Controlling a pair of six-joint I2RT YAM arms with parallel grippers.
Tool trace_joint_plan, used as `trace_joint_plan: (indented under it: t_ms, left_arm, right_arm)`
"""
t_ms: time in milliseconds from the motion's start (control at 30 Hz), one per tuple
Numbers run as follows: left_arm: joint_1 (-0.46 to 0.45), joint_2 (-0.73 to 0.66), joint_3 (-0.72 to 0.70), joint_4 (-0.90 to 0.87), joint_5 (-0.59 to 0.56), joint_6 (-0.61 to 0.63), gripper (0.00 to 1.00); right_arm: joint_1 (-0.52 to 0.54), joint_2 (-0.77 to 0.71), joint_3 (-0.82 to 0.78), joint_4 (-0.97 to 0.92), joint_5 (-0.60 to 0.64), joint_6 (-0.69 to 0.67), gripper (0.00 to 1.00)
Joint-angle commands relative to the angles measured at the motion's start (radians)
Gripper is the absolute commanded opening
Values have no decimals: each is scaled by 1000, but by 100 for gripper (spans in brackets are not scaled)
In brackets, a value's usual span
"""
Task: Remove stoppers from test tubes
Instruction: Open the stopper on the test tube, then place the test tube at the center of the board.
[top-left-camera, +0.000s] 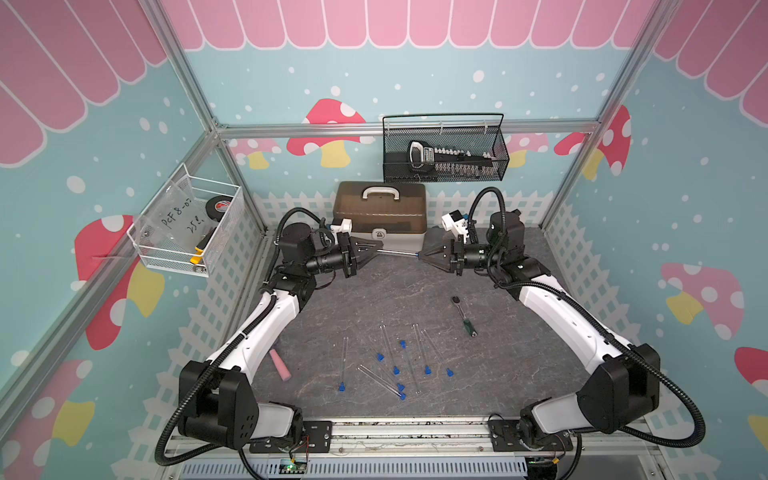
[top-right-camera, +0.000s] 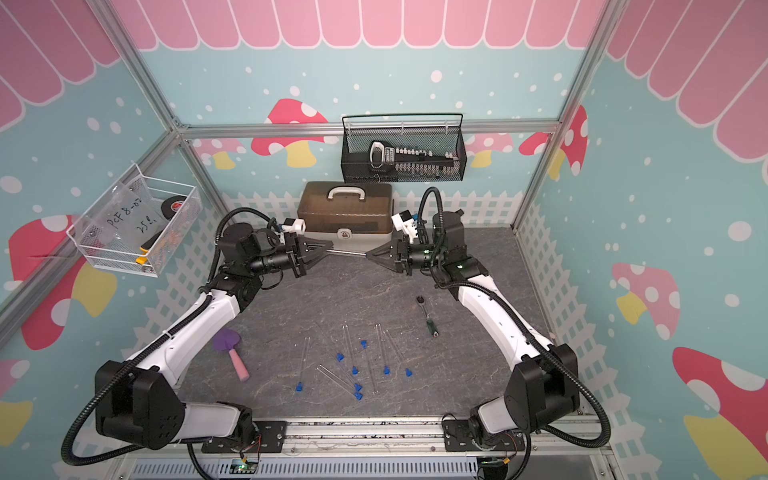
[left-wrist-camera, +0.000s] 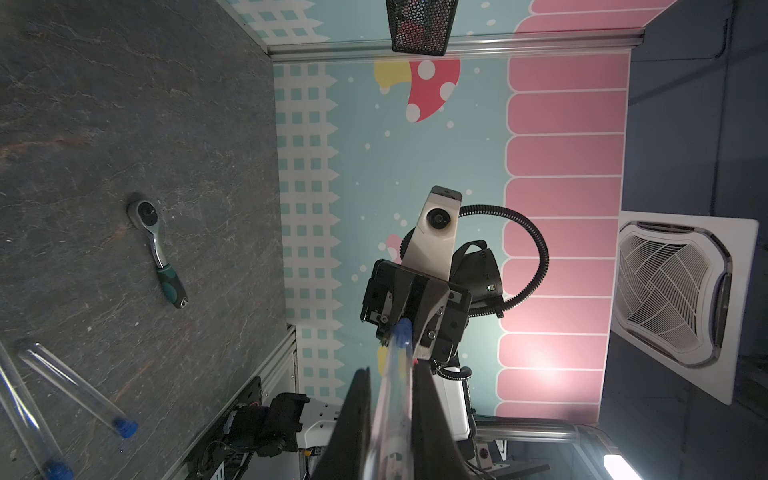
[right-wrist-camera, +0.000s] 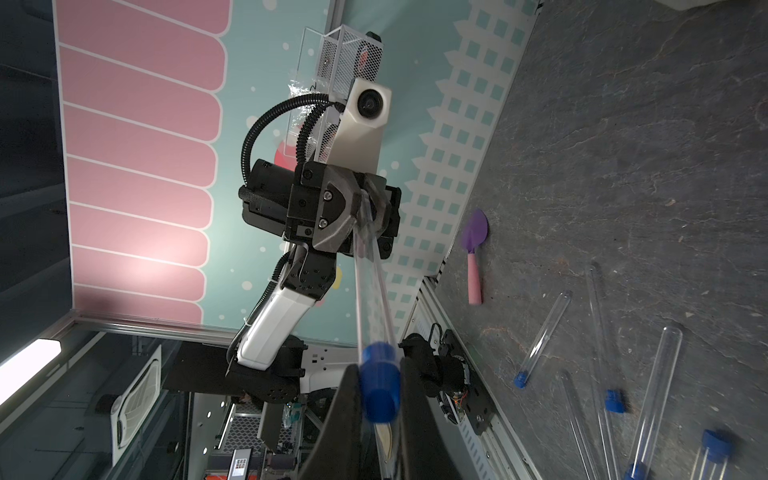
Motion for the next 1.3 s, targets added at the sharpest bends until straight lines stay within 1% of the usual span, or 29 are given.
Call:
trace_joint_plan:
  t_ms: [0, 133, 233, 300, 367, 400, 600, 700, 867, 1000, 1067, 1167, 1267]
  left_arm:
    - [77, -10, -23, -22, -48, 15, 0]
    - [89, -16, -20, -25, -50, 15, 0]
    - [106, -21, -20, -48, -58, 27, 0]
    - [114, -21, -22, -48, -63, 26, 0]
    - [119, -17, -19, -43, -64, 20, 0]
    - [120, -15, -16, -39, -64, 18, 0]
    - [122, -4, -2, -25, -68, 1, 0]
    - [122, -3, -3, -36, -69, 9, 0]
    - [122, -4, -11, -38, -68, 13, 0]
    - [122, -2, -22, -134, -86, 84, 0]
    - [122, 6, -15, -271, -106, 184, 0]
    - [106, 39, 4, -437, -125, 330, 0]
    - [81, 73, -8, -453, -128, 366, 0]
  right_arm:
    - [-45, -61, -5, 41, 15, 14, 0]
    - [-47, -63, -7, 37, 14, 12, 0]
    - [-47, -67, -5, -6, 19, -10, 0]
    - [-46, -66, 4, -41, 15, -63, 0]
    - [-44, -64, 35, -155, 22, -150, 0]
    - [-43, -61, 40, -178, 20, -166, 0]
    - [-43, -70, 19, -180, 21, -179, 0]
    - [-40, -68, 31, -218, 33, -203, 0]
    - [-38, -64, 24, -206, 16, -201, 0]
    - [-38, -29, 14, -296, 32, -269, 0]
    - [-38, -4, 16, -355, 56, -326, 0]
    - [-37, 37, 9, -379, 60, -381, 0]
    - [-37, 71, 1, -389, 59, -416, 0]
